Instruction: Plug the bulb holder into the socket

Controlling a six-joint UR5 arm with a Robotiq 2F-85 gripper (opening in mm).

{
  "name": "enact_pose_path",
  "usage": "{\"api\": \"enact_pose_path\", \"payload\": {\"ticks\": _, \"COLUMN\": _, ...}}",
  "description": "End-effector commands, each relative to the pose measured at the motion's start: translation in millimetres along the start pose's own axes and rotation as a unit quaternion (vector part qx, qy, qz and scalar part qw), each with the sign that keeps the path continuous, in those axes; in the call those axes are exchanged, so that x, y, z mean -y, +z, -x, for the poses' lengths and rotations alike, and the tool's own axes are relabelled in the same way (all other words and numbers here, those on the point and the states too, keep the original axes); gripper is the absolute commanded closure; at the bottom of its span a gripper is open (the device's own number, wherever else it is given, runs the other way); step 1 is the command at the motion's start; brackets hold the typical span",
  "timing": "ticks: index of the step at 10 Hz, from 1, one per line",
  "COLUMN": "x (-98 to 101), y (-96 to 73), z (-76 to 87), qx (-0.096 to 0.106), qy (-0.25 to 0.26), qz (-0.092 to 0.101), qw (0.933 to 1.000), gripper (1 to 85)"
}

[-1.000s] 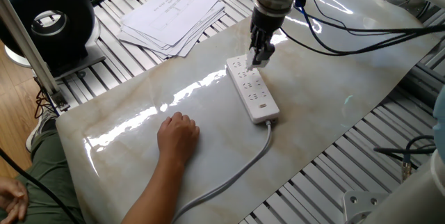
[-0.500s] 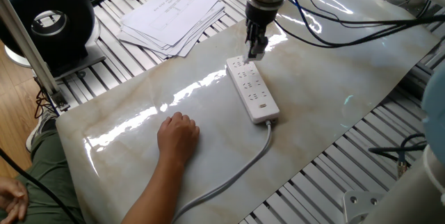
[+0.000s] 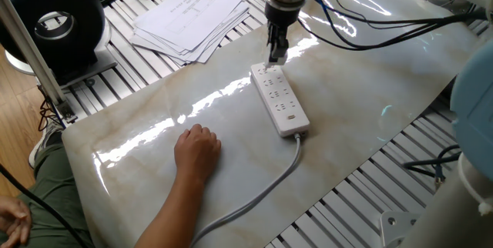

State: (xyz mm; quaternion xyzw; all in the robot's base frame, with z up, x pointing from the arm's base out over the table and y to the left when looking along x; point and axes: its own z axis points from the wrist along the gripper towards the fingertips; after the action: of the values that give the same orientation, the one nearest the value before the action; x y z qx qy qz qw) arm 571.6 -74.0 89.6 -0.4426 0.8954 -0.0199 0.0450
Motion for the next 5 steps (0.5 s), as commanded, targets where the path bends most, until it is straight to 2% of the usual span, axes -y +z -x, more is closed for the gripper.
{"api": "enact_pose_path", "payload": {"ticks": 1, "x": -1.2, "y": 1.8, "z": 3.3, "qx": -0.004, "qy": 0.023, "qz": 0.010, "qw": 0.9997, "gripper": 84.3}}
{"api": "enact_pose_path", "payload": {"ticks": 5, "x": -11.6, "y": -7.9, "z": 1.1, "qx": -0.019, "qy": 0.034, "qz": 0.024, "qw": 0.9989, "gripper": 84.3}}
